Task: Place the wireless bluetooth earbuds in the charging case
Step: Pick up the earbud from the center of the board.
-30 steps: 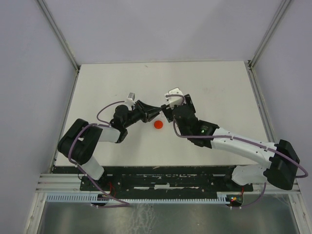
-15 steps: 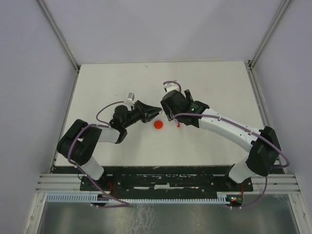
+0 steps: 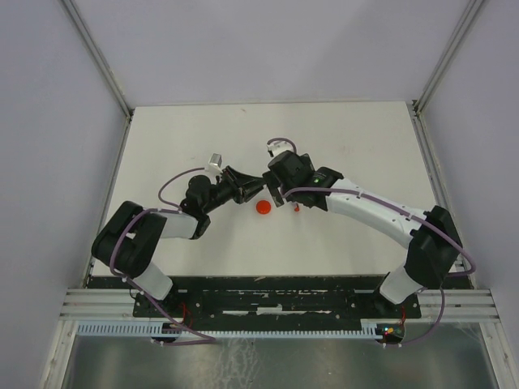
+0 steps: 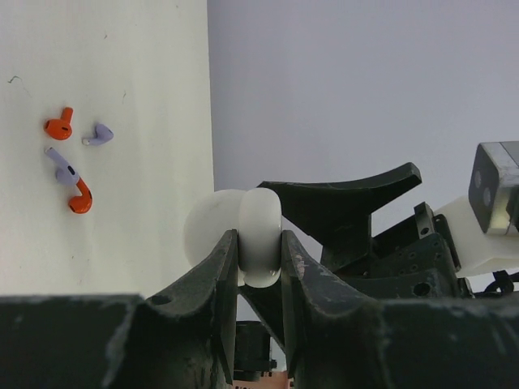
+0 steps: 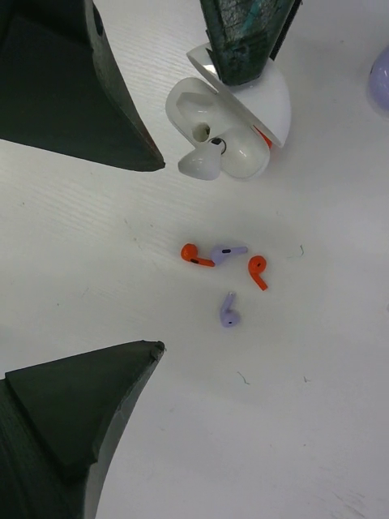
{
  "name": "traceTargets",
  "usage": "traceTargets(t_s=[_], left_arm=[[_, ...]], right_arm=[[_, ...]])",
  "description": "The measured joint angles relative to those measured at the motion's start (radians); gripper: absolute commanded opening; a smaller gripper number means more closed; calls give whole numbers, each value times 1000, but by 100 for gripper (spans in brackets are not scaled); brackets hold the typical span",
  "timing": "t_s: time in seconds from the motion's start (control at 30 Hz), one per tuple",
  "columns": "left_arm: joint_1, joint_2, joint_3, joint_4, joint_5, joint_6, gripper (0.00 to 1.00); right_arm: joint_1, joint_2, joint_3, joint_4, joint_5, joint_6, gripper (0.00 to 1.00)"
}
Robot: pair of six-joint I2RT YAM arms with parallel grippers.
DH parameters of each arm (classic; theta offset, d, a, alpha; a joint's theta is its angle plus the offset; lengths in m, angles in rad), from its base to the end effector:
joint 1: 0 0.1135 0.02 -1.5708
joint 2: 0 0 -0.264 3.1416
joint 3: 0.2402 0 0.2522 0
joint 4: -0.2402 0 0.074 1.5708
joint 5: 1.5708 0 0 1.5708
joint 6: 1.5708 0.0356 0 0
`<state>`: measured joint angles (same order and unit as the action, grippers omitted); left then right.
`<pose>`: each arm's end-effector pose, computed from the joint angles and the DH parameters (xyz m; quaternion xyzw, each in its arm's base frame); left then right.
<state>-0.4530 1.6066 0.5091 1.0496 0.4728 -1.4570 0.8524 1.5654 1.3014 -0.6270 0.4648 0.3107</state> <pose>0.2627 -0.1459 0.1816 -0.1969 0.6946 -0.6455 0.2491 0.2340 0.2434 0.2892 -0.1715 0.9045 -0.0032 0.3904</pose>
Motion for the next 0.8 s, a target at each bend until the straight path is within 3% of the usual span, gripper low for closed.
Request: traceTargets(t_s=[0.8], left_arm=[[0, -15, 0, 0, 2, 0, 3]], right_arm=[[-97, 55, -4, 121, -24, 19, 93]])
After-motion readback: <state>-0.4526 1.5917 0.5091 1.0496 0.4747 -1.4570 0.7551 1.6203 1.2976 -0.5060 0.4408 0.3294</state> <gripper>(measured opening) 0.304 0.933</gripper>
